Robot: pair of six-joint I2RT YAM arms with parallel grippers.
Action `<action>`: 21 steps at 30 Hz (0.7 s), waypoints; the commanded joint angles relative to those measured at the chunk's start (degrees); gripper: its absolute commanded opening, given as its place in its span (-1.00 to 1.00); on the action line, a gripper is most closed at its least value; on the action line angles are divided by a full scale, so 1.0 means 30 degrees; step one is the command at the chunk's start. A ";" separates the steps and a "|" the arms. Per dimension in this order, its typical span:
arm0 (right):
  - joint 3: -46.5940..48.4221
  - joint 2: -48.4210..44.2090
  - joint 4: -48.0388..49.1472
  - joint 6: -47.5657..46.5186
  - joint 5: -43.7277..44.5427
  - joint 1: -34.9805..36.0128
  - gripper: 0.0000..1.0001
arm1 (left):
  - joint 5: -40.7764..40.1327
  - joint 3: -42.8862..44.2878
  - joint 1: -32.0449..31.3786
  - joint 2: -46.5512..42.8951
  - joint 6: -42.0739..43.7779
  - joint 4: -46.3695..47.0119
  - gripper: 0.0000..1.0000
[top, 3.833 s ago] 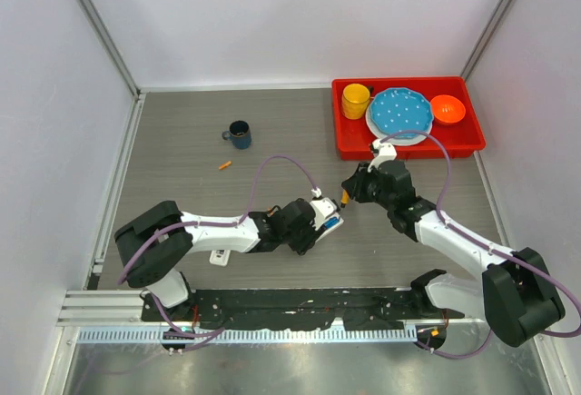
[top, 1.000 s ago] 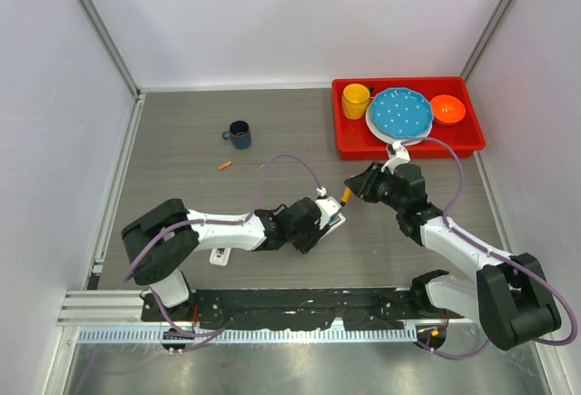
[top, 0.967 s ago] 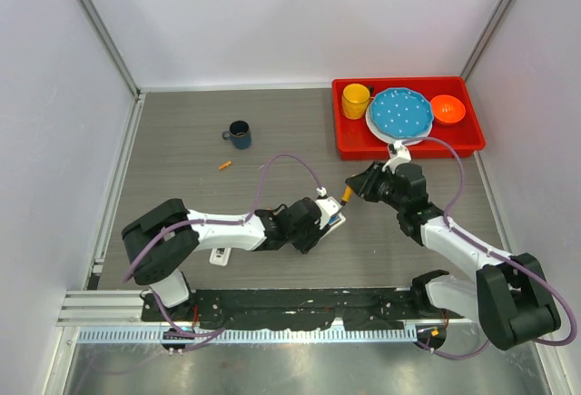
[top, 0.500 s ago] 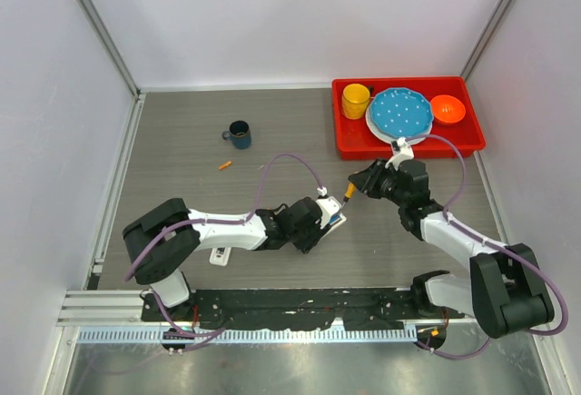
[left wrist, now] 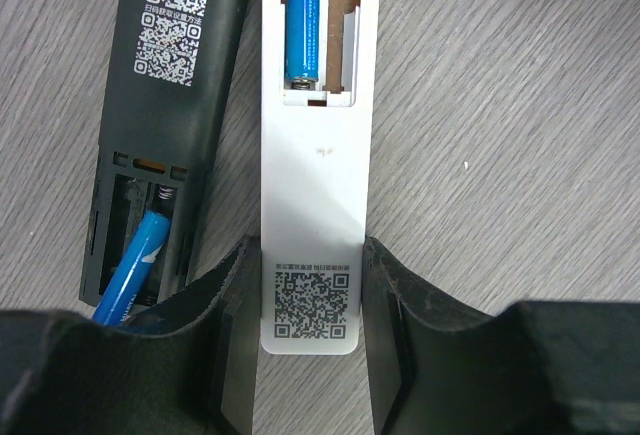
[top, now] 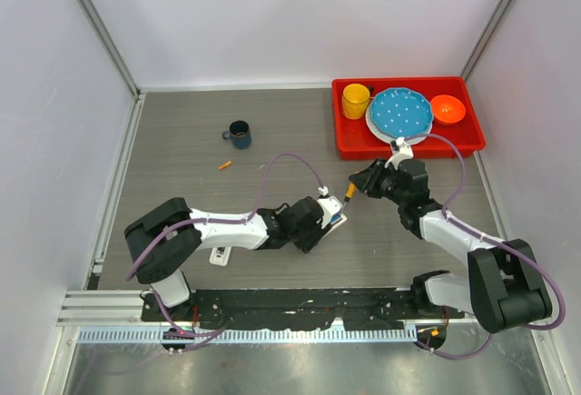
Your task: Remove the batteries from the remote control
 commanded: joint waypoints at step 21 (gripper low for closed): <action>0.0400 0.1591 0.1837 -0.0402 0.0231 -0.0141 -0.97 | 0.1049 -0.0546 -0.0034 0.1552 -0.0126 -0.1812 -1.00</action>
